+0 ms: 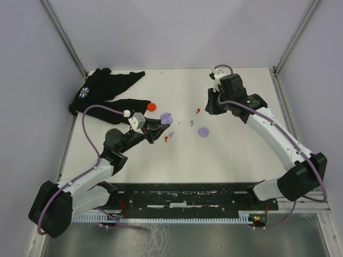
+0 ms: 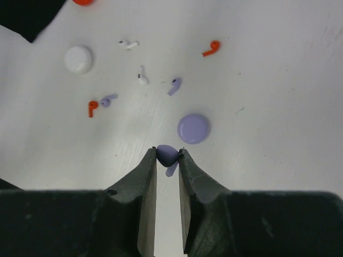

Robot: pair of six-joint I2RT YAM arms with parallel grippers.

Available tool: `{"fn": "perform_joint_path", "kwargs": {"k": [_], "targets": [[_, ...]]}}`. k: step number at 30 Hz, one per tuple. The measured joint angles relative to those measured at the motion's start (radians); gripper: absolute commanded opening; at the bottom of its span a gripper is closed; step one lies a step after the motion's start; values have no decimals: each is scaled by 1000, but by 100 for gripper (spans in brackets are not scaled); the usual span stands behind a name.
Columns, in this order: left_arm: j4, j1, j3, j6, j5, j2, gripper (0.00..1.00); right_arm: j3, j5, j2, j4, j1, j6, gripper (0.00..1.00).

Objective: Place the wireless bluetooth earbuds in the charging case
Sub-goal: Pick up the earbud from the center of the board.

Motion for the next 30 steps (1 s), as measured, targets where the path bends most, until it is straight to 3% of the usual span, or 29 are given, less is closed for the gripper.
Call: {"fn": "perform_joint_path", "kwargs": {"k": [13,30], "targets": [[72,0,85,-8,109,64,3,-42,-115,-246,207,130,23,20],[157,0,120,-52,161,84,3,-174,-243,-288,566,322,43,20]]}}
